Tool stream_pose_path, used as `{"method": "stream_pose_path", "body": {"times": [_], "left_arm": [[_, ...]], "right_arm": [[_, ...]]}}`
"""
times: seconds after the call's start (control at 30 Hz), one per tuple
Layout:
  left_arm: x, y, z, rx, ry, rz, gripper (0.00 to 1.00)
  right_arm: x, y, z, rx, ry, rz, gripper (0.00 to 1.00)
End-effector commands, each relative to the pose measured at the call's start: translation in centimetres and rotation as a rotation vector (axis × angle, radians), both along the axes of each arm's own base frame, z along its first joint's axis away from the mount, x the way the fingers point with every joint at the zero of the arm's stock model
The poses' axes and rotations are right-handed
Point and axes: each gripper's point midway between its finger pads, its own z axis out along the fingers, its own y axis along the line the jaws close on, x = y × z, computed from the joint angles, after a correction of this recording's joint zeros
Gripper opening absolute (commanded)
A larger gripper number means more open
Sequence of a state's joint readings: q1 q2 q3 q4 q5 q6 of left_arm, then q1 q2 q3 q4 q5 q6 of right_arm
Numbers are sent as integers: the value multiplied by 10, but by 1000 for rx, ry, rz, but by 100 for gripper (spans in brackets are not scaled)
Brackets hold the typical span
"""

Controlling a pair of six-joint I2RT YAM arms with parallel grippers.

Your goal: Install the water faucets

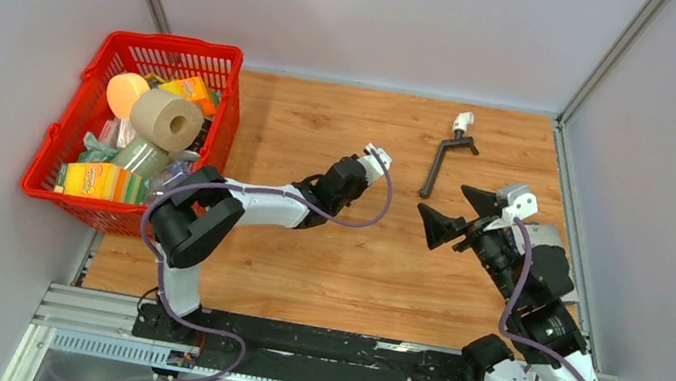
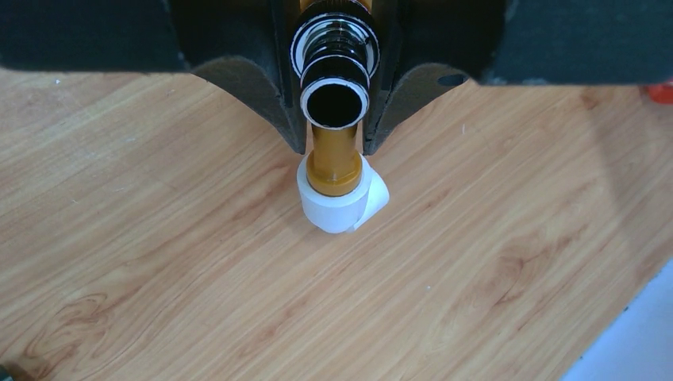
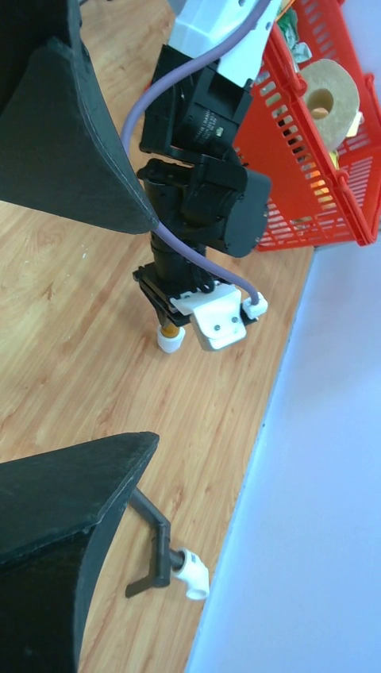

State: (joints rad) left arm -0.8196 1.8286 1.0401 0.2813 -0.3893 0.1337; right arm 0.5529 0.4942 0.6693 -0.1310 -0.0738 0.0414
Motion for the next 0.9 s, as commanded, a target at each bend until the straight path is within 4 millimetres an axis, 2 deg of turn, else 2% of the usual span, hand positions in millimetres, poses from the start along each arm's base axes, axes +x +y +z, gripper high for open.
{"method": "stream_pose_path", "body": {"times": [0.0, 0.27, 0.43, 0.47, 0.5, 0.53, 0.57, 0.6, 0.77, 0.87], "left_arm": [[-6, -19, 10, 2, -42, -9, 33], [-37, -43, -14, 66, 28, -71, 42], [-48, -50, -17, 17, 101, -71, 45], [-49, -55, -11, -4, 107, -81, 46], [-50, -54, -11, -9, 119, -80, 57], [-53, -58, -5, -28, 124, -99, 59], [-55, -60, -2, -34, 128, -111, 77], [-58, -64, 4, -49, 134, -135, 80], [-69, -73, 26, -156, 183, -149, 80], [-69, -75, 57, -225, 173, -138, 81]], "right_arm": [[-2, -17, 4, -4, -31, -75, 100], [-8, -32, 1, 4, -31, -127, 100], [-13, -39, 2, 10, -25, -148, 100], [-13, -41, 1, 11, -23, -155, 100], [-13, -43, 0, 9, -20, -168, 100], [-13, -46, -1, 10, -17, -181, 100], [-14, -47, -2, 11, -15, -184, 100], [-15, -49, -3, 10, -13, -192, 100], [-17, -57, -4, 18, -9, -222, 100], [-18, -62, -5, 26, -8, -244, 100]]}}
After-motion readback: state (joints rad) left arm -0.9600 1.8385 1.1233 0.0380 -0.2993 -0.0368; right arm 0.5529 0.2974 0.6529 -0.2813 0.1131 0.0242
